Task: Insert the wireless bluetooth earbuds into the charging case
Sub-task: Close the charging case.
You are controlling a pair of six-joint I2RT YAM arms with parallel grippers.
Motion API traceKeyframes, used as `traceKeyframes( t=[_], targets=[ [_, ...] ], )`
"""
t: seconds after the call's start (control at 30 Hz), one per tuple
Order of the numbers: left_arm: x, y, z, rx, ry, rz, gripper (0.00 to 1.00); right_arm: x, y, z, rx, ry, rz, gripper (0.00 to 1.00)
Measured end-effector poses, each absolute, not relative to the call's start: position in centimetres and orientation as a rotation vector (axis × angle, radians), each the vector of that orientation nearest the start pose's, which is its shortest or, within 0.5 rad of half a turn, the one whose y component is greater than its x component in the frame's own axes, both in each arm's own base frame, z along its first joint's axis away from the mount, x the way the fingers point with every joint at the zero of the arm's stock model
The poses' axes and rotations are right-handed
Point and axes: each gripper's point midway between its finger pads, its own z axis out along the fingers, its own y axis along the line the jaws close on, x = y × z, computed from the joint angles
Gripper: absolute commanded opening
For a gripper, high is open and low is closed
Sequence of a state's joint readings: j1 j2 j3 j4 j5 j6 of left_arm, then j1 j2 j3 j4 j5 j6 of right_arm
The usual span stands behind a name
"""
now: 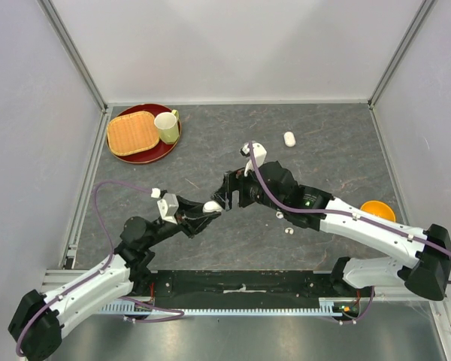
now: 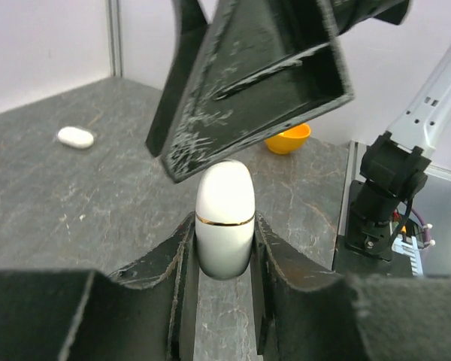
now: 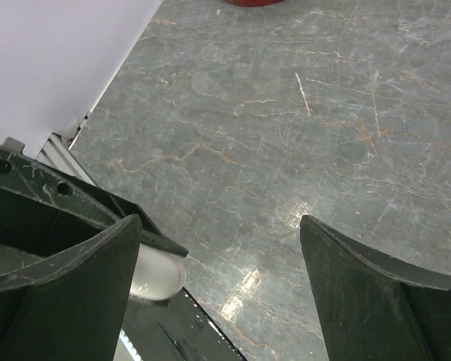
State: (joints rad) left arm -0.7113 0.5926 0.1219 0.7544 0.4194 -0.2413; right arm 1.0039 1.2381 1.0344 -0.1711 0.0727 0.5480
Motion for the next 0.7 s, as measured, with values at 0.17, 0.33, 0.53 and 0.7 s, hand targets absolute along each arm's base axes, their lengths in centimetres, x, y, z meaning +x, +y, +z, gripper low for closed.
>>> traceKeyframes(
  t=[0.17,0.33,0.53,0.7],
  targets=[
    [17.4,-24.6,22.2,0.602,1.333,-1.079,0.02,22.0,32.7,24.7,-0.318,2.015,0.843,0.97],
    [20.5,-25.7,22.5,0.487,1.544,-1.063,0.02,24.4,27.4,24.7,-0.061,2.013,0.627,0.98],
    [23.1,-28.3,17.6,0.389,1.892,-1.074,0.02,26.6,22.4,22.8,0.157,2.047,0.478,0.98],
    [23.1,-29.2,10.9,0.293,2.19,-1.076,0.03,26.2,20.9,20.3,0.205,2.109,0.433,0.98]
  ],
)
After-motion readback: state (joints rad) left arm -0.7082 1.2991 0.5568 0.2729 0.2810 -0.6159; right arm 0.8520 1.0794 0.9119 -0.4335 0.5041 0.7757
